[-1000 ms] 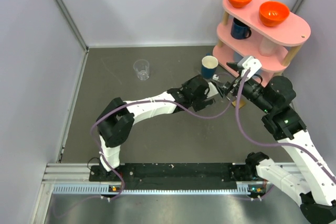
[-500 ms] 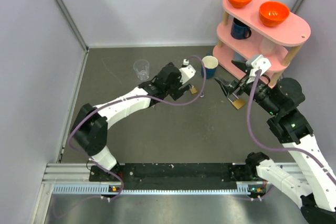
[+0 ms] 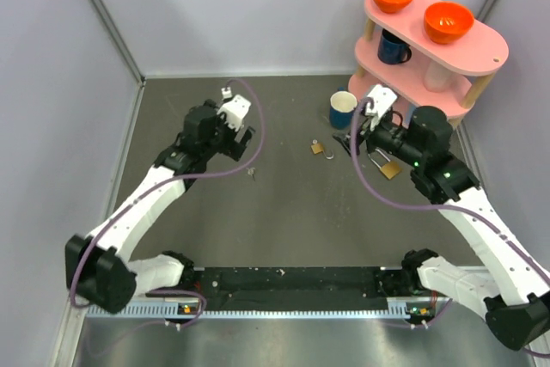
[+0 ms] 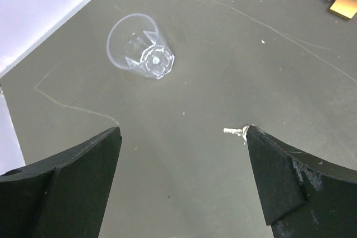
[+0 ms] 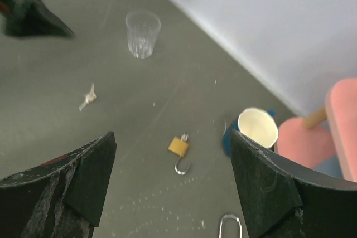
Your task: Unlock with the key
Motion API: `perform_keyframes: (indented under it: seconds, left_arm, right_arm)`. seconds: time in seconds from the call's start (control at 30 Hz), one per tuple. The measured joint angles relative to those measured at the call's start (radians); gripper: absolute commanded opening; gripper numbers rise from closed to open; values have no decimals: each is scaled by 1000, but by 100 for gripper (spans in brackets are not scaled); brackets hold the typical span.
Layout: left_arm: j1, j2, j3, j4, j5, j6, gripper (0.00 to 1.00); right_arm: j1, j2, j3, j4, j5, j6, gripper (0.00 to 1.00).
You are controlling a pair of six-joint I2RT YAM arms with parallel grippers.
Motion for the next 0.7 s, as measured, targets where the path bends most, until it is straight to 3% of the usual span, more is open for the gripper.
perform_keyframes:
  seconds: [0.17,0.33,0.47,0.7]
  left_arm:
    - [87,-196,-95,-42,65,2,99]
    - [150,-322,-142,-104,101,1,99]
    - [163,-394,-176,-120,124,0,99]
    - [203,-436,-215,-128,170,-8,99]
  right_arm:
    - [-23,84,-39,-95,65,-115,81]
    - [-234,223,-45,-233,40,-212,79]
    - [-371,371,-43,-320,35,-285,79]
    - [-436,538,-42,-385,33,-391,78]
